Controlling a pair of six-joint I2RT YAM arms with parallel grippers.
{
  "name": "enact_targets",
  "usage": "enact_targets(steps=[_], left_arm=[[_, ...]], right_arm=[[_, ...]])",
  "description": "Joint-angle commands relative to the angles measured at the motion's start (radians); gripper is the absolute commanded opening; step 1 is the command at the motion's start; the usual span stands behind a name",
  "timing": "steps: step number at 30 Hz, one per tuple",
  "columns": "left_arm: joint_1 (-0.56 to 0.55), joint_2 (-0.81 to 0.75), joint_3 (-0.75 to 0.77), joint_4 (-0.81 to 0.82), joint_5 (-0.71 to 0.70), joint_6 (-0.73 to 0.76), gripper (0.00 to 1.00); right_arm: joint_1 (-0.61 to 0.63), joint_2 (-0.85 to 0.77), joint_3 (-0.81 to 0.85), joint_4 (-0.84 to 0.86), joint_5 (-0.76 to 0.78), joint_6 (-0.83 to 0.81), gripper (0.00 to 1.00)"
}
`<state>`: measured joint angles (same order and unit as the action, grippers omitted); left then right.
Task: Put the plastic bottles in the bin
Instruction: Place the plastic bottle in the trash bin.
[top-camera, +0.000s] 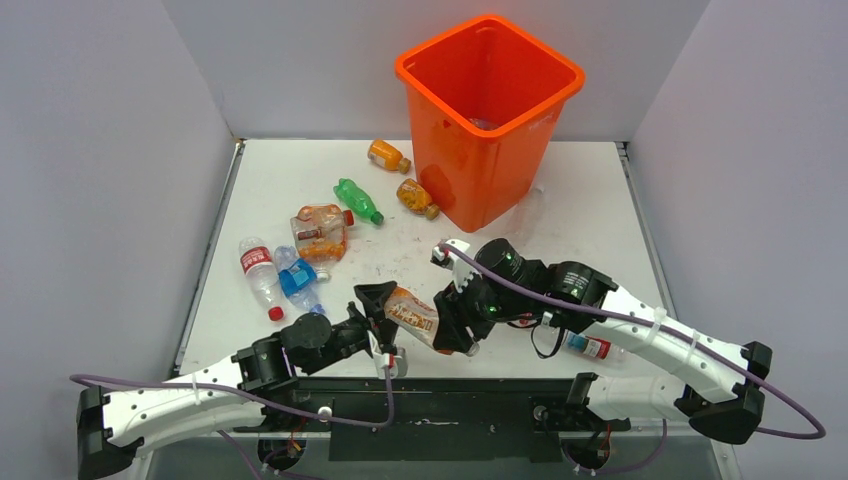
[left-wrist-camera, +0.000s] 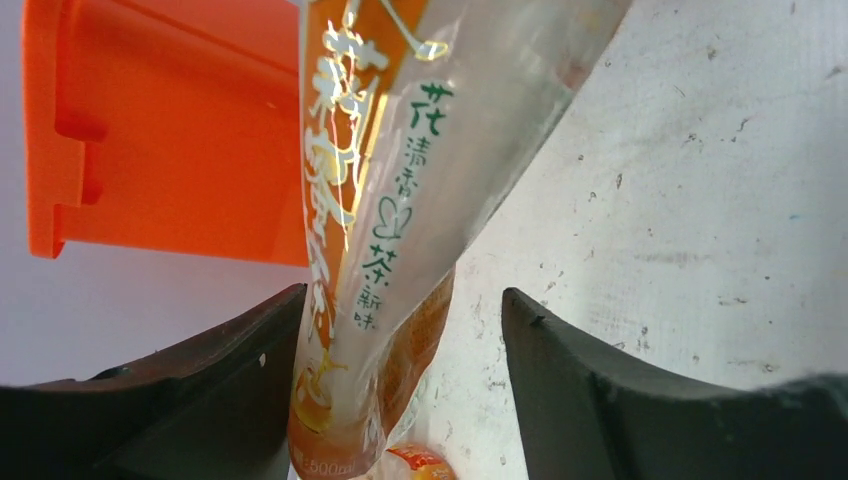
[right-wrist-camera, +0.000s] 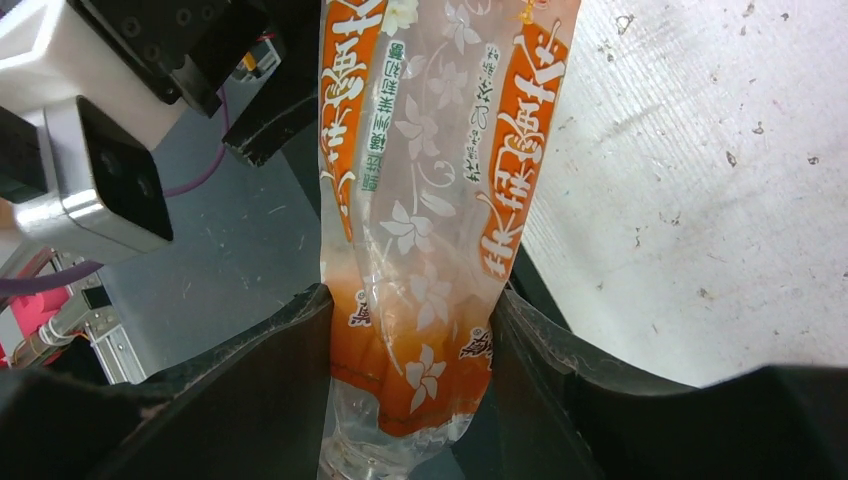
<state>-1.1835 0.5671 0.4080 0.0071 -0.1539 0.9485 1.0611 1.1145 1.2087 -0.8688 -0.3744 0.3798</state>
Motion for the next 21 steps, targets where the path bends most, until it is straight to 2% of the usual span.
enact_targets(steps=[1,2,3,6,7,9,11,12,13,15,17,21], left_arm=[[-0.005,0.008,0.038,-0.042,0.016,-0.008,0.53],[-0.005,0.010,0.037,-0.044,0.022,-0.012,0.44],[-0.006,0.008,0.035,-0.041,0.028,-0.015,0.38],[-0.005,0.000,0.034,-0.029,0.041,-0.039,0.33],[-0.005,-0.004,0.033,-0.023,0.041,-0.048,0.30],[-0.005,-0.007,0.027,0.018,0.041,-0.082,0.25],[-0.003,-0.006,0.028,0.035,0.050,-0.142,0.23],[-0.002,-0.004,0.032,0.038,0.057,-0.182,0.22],[0.000,0.001,0.039,0.033,0.071,-0.224,0.21],[0.007,0.026,0.069,0.014,0.085,-0.300,0.17],[0.018,0.049,0.099,0.019,0.071,-0.389,0.01],[0.091,0.079,0.165,0.054,0.087,-0.661,0.00]], right_arm=[[0.008,0.022,0.063,-0.001,-0.022,-0.037,0.05],[0.008,0.026,0.067,-0.004,-0.019,-0.041,0.05],[0.008,0.031,0.070,-0.007,-0.018,-0.044,0.05],[0.014,0.042,0.077,-0.007,-0.010,-0.048,0.05],[0.014,0.045,0.084,-0.011,0.002,-0.049,0.14],[0.015,0.046,0.106,-0.019,0.046,-0.049,0.62],[0.017,0.021,0.129,0.005,0.121,-0.039,0.90],[0.020,-0.004,0.136,0.030,0.156,-0.038,0.98],[0.020,-0.034,0.135,0.060,0.186,-0.042,0.91],[0.020,-0.102,0.109,0.143,0.242,-0.051,0.90],[0.020,-0.207,0.041,0.265,0.315,-0.042,0.90],[0.018,-0.437,-0.180,0.614,0.493,0.012,0.90]])
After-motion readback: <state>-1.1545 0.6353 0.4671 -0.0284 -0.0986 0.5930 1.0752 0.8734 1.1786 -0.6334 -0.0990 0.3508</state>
